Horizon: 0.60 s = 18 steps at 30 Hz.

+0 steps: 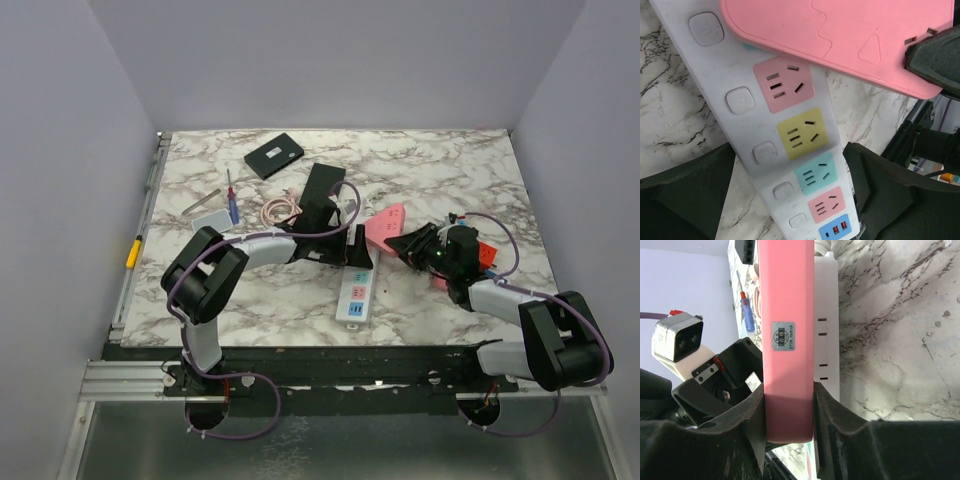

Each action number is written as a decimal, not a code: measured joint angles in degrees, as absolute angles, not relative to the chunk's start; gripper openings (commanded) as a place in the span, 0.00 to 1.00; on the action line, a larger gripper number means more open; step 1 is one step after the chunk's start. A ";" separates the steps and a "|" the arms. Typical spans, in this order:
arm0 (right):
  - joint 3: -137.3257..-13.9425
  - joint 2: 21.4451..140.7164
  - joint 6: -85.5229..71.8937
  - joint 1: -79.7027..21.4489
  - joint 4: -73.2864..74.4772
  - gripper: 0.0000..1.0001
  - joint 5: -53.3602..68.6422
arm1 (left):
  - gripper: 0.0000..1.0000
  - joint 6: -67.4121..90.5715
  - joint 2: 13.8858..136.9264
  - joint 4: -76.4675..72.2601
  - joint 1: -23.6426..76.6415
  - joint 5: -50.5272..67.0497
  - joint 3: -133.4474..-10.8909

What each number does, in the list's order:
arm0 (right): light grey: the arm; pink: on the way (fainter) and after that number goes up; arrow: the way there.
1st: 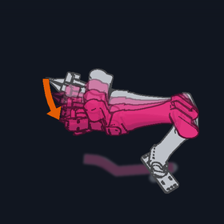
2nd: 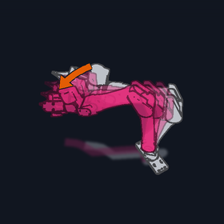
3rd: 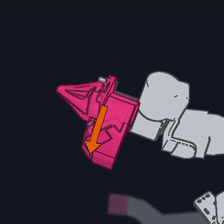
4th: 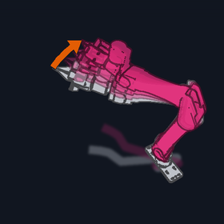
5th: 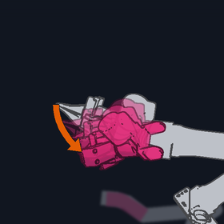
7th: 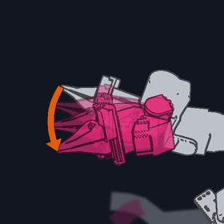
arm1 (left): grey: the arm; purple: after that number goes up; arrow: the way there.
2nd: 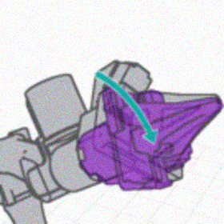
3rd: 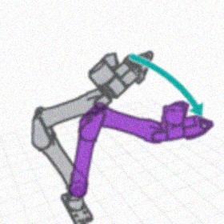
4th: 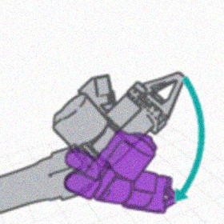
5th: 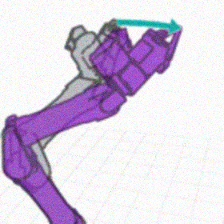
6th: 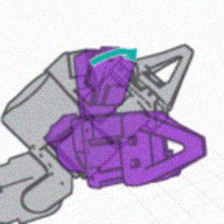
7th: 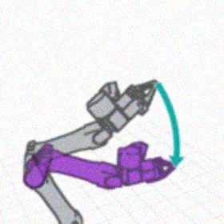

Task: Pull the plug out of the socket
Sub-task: Remove the socket from the socket.

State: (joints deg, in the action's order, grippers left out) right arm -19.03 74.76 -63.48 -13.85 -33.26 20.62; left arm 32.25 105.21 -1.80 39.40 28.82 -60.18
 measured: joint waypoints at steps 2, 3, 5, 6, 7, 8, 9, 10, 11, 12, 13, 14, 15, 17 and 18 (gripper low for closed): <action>-19.49 74.76 -63.48 -13.96 -33.01 0.00 20.21 | 0.97 32.27 105.21 -2.09 39.86 28.29 -60.07; -19.64 74.76 -63.48 -14.00 -32.91 0.00 20.08 | 0.97 32.29 105.21 -2.07 40.12 27.90 -60.03; -19.73 74.76 -63.48 -14.22 -32.86 0.00 19.79 | 0.97 32.29 105.21 -1.98 40.51 27.14 -60.01; -19.77 74.76 -63.48 -14.31 -32.82 0.00 19.70 | 0.97 32.29 105.21 -1.78 40.73 26.39 -59.99; -19.81 74.78 -63.53 -14.33 -32.80 0.00 19.49 | 0.97 32.32 105.21 -1.50 40.95 25.93 -59.99; -19.88 74.78 -63.61 -14.48 -32.69 0.00 19.14 | 0.97 32.27 105.21 -1.26 41.10 25.43 -59.96; -20.01 74.78 -63.64 -14.66 -32.49 0.00 18.87 | 0.97 32.34 105.19 -1.13 41.34 24.93 -59.90; -20.16 74.78 -63.64 -14.74 -32.32 0.00 18.61 | 0.97 32.40 105.06 -1.15 41.54 24.47 -59.77; -20.29 74.78 -63.64 -14.96 -32.12 0.00 18.35 | 0.98 32.49 104.44 -1.23 41.78 23.53 -59.33; -20.38 74.78 -63.64 -15.07 -32.01 0.00 18.06 | 0.98 32.53 103.88 -1.15 41.89 22.85 -58.87; -20.40 74.78 -63.66 -15.14 -31.94 0.00 17.76 | 0.99 32.53 102.76 -1.06 42.06 21.69 -58.13; -20.43 74.78 -63.72 -15.33 -31.94 0.00 17.37 | 0.99 32.53 101.86 -0.95 42.15 20.82 -57.60; -20.43 74.78 -63.90 -15.44 -31.94 0.00 17.15 | 0.99 32.56 100.25 -0.82 42.22 19.53 -56.90; -20.43 74.78 -64.25 -15.75 -31.97 0.00 16.62 | 0.99 32.91 97.47 -0.89 42.35 17.58 -56.05; -20.43 74.81 -64.47 -15.88 -31.99 0.00 16.27 | 0.99 33.26 96.53 -1.15 42.39 16.97 -55.77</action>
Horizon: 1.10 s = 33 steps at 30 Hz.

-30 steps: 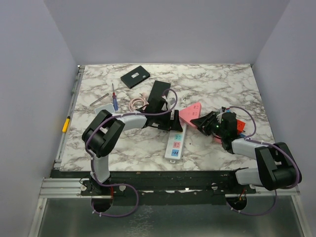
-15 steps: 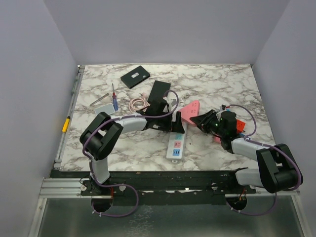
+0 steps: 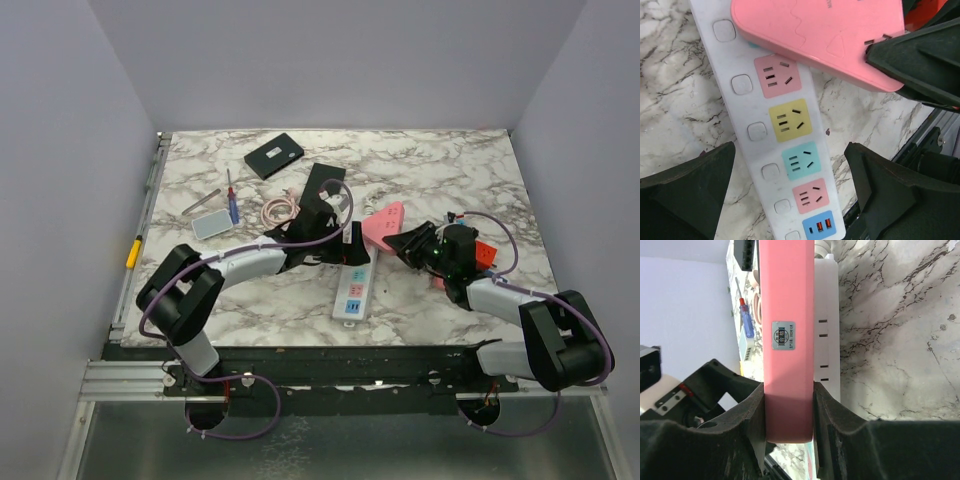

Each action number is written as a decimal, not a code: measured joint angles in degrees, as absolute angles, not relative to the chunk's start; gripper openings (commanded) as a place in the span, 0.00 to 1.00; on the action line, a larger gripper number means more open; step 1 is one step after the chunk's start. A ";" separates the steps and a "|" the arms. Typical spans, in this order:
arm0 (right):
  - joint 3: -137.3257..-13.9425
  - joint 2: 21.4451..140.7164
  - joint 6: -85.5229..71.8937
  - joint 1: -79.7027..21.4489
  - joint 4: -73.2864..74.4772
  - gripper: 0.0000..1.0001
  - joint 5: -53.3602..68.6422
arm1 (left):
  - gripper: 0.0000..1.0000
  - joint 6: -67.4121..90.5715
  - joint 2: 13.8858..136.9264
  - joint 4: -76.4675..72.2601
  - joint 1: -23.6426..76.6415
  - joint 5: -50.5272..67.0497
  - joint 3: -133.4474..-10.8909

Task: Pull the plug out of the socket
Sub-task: Remove the socket from the socket.

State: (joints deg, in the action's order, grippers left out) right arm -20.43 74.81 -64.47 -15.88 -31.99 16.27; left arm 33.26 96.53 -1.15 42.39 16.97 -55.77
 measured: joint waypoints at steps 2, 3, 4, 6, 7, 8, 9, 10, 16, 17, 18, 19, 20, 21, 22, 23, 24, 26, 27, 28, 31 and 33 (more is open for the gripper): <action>-20.43 74.81 -64.53 -16.23 -31.99 0.00 15.81 | 0.99 34.15 94.78 -2.13 42.41 15.62 -55.13; -20.45 74.81 -64.55 -16.40 -31.99 0.00 15.66 | 0.99 34.63 94.45 -2.81 42.50 15.05 -54.76; -20.51 74.81 -64.55 -16.56 -31.94 0.00 15.49 | 0.99 35.07 94.32 -3.42 42.65 14.50 -54.26; -20.60 74.81 -64.53 -16.88 -31.90 0.00 15.07 | 0.99 35.94 94.30 -3.86 43.38 13.32 -52.77; -20.62 74.81 -64.53 -16.97 -31.88 0.00 14.83 | 0.99 36.25 94.30 -3.86 43.90 12.78 -52.05; -20.67 74.81 -64.53 -17.08 -31.88 0.00 14.63 | 0.99 36.45 94.30 -3.79 44.40 12.19 -51.44; -20.73 74.81 -64.53 -17.21 -31.83 0.00 14.44 | 0.99 36.67 94.30 -3.75 44.93 11.77 -51.00; -20.75 74.81 -64.53 -17.30 -31.81 0.00 14.35 | 0.99 36.88 94.30 -3.73 45.65 11.03 -50.63; -20.91 74.81 -64.53 -17.67 -31.64 0.00 13.76 | 0.99 37.56 94.43 -3.81 48.01 8.88 -50.54; -20.95 74.81 -64.53 -17.69 -31.62 0.00 13.67 | 0.99 37.54 94.59 -3.81 48.38 8.32 -50.57; -20.97 74.81 -64.53 -17.72 -31.62 0.00 13.54 | 0.99 37.54 94.78 -3.81 48.66 7.94 -50.57; -20.99 74.81 -64.53 -17.82 -31.62 0.00 13.47 | 0.99 37.54 95.04 -3.81 49.01 7.44 -50.59; -20.99 74.81 -64.53 -17.89 -31.62 0.00 13.34 | 0.99 37.52 95.37 -3.77 49.34 6.94 -50.65; -20.99 74.81 -64.53 -17.96 -31.62 0.00 13.23 | 0.99 37.50 95.74 -3.62 49.69 6.39 -50.81; -20.99 74.81 -64.53 -17.96 -31.62 0.00 13.15 | 0.99 37.45 96.31 -3.40 50.06 5.74 -51.07; -20.99 74.81 -64.53 -17.96 -31.62 0.00 13.08 | 0.99 37.32 97.01 -3.07 50.46 5.04 -51.44; -20.99 74.81 -64.53 -17.96 -31.62 0.00 13.04 | 0.99 37.21 97.65 -2.57 50.78 4.47 -51.83; -20.99 74.83 -64.53 -18.04 -31.62 0.00 12.71 | 0.99 36.82 98.65 -1.30 51.42 2.90 -53.23; -21.02 74.81 -64.53 -18.06 -31.62 0.00 12.62 | 0.99 36.73 99.04 -0.89 51.59 2.31 -53.74; -21.02 74.81 -64.53 -18.04 -31.62 0.00 12.49 | 0.99 36.64 99.20 -0.60 51.77 1.80 -54.04; -21.02 74.81 -64.53 -18.06 -31.62 0.00 12.25 | 0.90 36.62 99.37 -0.45 52.12 0.60 -54.22; -21.02 74.81 -64.53 -18.06 -31.62 0.00 12.21 | 0.78 36.62 99.37 -0.34 52.27 -0.23 -54.22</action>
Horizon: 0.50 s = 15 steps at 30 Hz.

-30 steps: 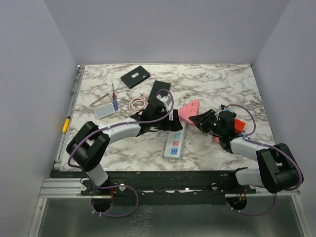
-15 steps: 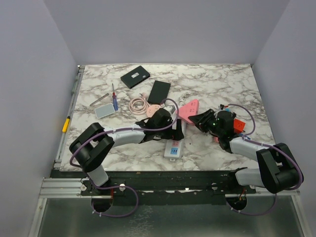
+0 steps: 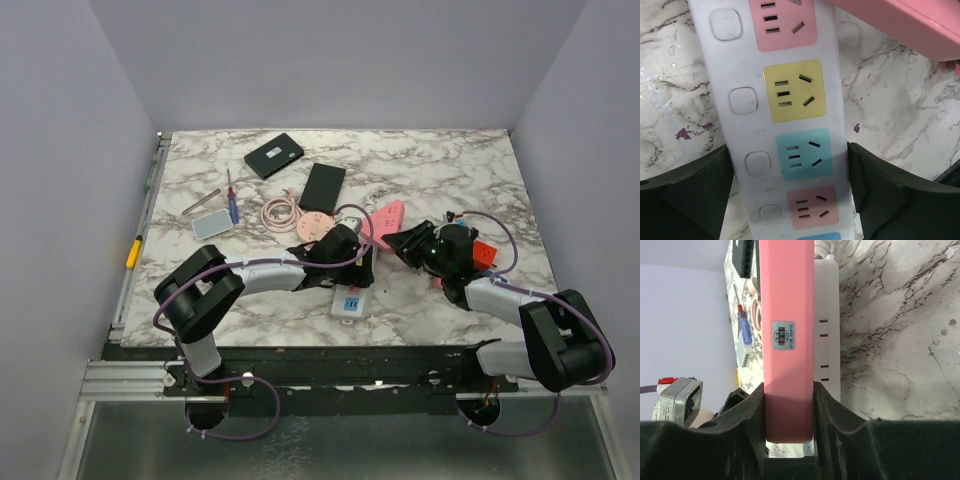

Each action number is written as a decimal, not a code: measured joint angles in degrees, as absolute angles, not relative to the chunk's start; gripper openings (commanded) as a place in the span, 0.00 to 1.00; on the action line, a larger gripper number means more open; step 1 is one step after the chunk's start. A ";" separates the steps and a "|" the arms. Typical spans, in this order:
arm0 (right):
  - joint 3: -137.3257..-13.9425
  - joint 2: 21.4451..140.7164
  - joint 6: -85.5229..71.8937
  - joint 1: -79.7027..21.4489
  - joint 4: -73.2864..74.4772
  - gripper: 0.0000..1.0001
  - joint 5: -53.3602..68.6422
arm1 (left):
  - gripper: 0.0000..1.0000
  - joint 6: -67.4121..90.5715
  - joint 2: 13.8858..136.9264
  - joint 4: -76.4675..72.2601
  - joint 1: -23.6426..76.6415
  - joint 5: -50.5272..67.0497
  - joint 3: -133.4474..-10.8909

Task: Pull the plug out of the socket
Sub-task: Remove the socket from the socket.

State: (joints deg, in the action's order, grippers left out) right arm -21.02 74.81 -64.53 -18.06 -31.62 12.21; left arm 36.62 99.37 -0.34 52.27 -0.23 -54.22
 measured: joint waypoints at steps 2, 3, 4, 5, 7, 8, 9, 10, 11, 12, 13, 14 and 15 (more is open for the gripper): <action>-21.02 74.81 -64.53 -18.06 -31.62 0.00 11.92 | 0.65 36.64 99.37 -0.27 52.27 -0.93 -54.19; -21.02 74.81 -64.55 -18.06 -31.62 0.00 11.75 | 0.59 36.64 99.35 -0.27 52.27 -1.19 -54.19; -21.02 74.81 -64.55 -18.06 -31.59 0.00 11.60 | 0.54 36.51 99.35 -0.25 52.27 -1.41 -54.17; -21.02 74.81 -64.60 -18.06 -31.62 0.00 11.60 | 0.48 36.40 99.35 -0.32 52.27 -1.48 -54.08; -21.02 74.81 -64.60 -18.06 -31.62 0.00 11.51 | 0.40 36.38 99.33 -0.54 52.27 -1.72 -53.93; -21.02 74.81 -64.60 -18.06 -31.62 0.00 11.49 | 0.36 36.38 99.33 -0.58 52.27 -1.83 -53.91; -21.02 74.81 -64.62 -18.06 -31.62 0.00 11.46 | 0.32 36.38 99.33 -0.64 52.27 -1.87 -53.87; -21.02 74.81 -64.62 -18.06 -31.64 0.00 11.46 | 0.27 36.38 99.33 -0.64 52.27 -1.89 -53.87; -20.99 74.81 -64.66 -18.06 -31.64 0.00 11.46 | 0.21 36.38 99.33 -0.67 52.27 -1.89 -53.87; -20.99 74.81 -64.71 -18.06 -31.66 0.00 11.44 | 0.14 36.38 99.33 -0.69 52.27 -1.93 -53.84; -20.97 74.81 -64.73 -18.06 -31.70 0.00 11.44 | 0.08 36.40 99.33 -0.71 52.27 -1.96 -53.82; -20.93 74.81 -64.79 -18.06 -31.83 0.00 11.42 | 0.03 36.40 99.33 -0.73 52.27 -1.93 -53.82; -20.80 74.81 -64.90 -18.06 -32.03 0.00 11.40 | 0.00 36.40 99.33 -0.73 52.27 -1.93 -53.82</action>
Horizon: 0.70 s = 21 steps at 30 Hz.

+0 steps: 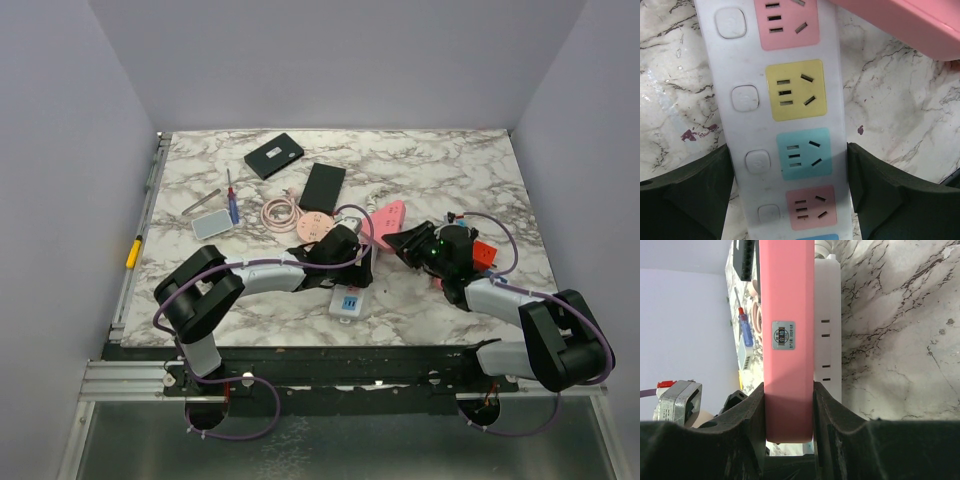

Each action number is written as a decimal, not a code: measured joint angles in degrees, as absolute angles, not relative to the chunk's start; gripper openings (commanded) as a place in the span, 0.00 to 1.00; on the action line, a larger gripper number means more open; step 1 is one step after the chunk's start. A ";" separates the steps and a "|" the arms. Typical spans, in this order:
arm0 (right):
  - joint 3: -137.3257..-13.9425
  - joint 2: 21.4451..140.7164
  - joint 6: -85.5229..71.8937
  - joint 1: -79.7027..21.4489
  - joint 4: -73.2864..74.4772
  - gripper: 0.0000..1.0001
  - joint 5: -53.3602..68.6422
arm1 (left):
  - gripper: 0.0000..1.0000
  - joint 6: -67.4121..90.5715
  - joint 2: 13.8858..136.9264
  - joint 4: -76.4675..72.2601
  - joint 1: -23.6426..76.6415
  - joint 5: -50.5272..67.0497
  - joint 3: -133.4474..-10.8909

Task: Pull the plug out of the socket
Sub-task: Remove the socket from the socket.

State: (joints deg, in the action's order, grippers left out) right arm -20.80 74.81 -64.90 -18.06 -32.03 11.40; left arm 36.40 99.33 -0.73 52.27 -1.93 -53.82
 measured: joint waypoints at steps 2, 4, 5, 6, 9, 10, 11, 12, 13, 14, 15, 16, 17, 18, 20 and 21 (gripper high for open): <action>-20.43 74.83 -65.14 -18.06 -32.53 0.00 11.31 | 0.00 36.40 99.33 -0.71 52.27 -1.93 -53.82; -20.05 74.89 -65.58 -18.06 -33.15 0.00 11.11 | 0.00 36.42 99.31 -0.73 52.27 -1.89 -53.82; -19.79 74.96 -65.87 -18.06 -33.61 0.00 10.96 | 0.00 36.45 99.31 -0.75 52.25 -1.80 -53.82; -19.49 75.09 -66.13 -18.06 -34.22 0.00 10.87 | 0.00 36.53 99.26 -0.78 52.23 -1.52 -53.82; -18.33 75.68 -67.53 -18.06 -36.82 0.00 10.70 | 0.00 37.21 98.89 -1.76 51.72 -0.23 -53.10; -18.00 76.09 -67.83 -18.06 -37.65 0.00 10.68 | 0.00 37.47 98.67 -2.42 51.44 0.38 -52.64; -17.63 76.44 -68.36 -18.06 -38.79 0.00 10.68 | 0.00 37.80 98.41 -3.22 50.98 1.19 -52.03; -17.21 76.86 -68.90 -18.06 -39.97 0.00 10.68 | 0.00 38.06 98.19 -3.88 50.65 1.87 -51.55; -16.86 77.28 -69.28 -18.06 -41.15 0.00 10.70 | 0.00 38.44 97.89 -4.71 50.19 2.70 -50.92; -16.60 77.67 -69.56 -18.09 -42.19 0.00 10.74 | 0.00 38.65 97.65 -5.37 49.84 3.38 -50.39; -16.43 78.04 -69.87 -18.15 -43.16 0.00 10.76 | 0.00 39.05 97.34 -6.35 49.39 4.25 -49.67; -16.32 78.37 -70.02 -18.26 -43.88 0.00 10.76 | 0.00 39.24 97.12 -6.85 49.08 4.82 -49.23; -16.32 78.56 -70.06 -18.35 -44.29 0.00 10.79 | 0.00 39.44 96.86 -7.42 48.73 5.37 -48.73; -16.32 78.72 -70.06 -18.44 -44.56 0.00 10.79 | 0.00 39.53 96.73 -7.75 48.64 5.63 -48.45; -16.32 78.74 -70.02 -18.44 -44.60 0.00 10.79 | 0.00 39.68 96.66 -8.34 48.36 6.11 -48.05; -16.32 78.72 -70.00 -18.44 -44.56 0.00 10.76 | 0.00 39.72 96.66 -8.56 48.31 6.20 -47.94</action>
State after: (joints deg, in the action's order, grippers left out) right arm -16.32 78.72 -70.00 -18.44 -44.56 10.76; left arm 39.72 96.66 -8.56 48.31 6.20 -47.94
